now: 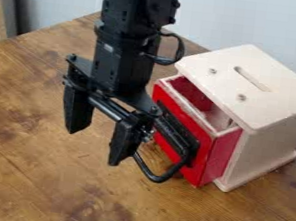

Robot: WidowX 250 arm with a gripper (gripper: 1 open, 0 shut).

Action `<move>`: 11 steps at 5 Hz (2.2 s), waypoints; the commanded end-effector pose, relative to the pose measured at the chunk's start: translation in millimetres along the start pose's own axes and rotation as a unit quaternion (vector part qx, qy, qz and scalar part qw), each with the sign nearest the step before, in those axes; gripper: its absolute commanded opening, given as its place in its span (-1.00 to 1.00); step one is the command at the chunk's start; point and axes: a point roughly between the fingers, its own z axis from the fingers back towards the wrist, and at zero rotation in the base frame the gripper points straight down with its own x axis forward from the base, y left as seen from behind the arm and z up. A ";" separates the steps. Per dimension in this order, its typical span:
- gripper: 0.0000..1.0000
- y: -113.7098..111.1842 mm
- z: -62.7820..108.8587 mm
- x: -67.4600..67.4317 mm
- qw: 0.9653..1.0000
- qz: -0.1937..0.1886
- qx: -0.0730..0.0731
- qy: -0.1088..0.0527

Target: Close the drawer

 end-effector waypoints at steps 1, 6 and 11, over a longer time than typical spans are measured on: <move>1.00 0.6 -13.9 -0.3 0.997 -0.014 0.004 -0.081; 1.00 -7.0 -9.6 52.1 0.989 -0.100 0.002 -0.108; 1.00 3.6 -30.2 60.3 0.994 0.007 0.003 -0.107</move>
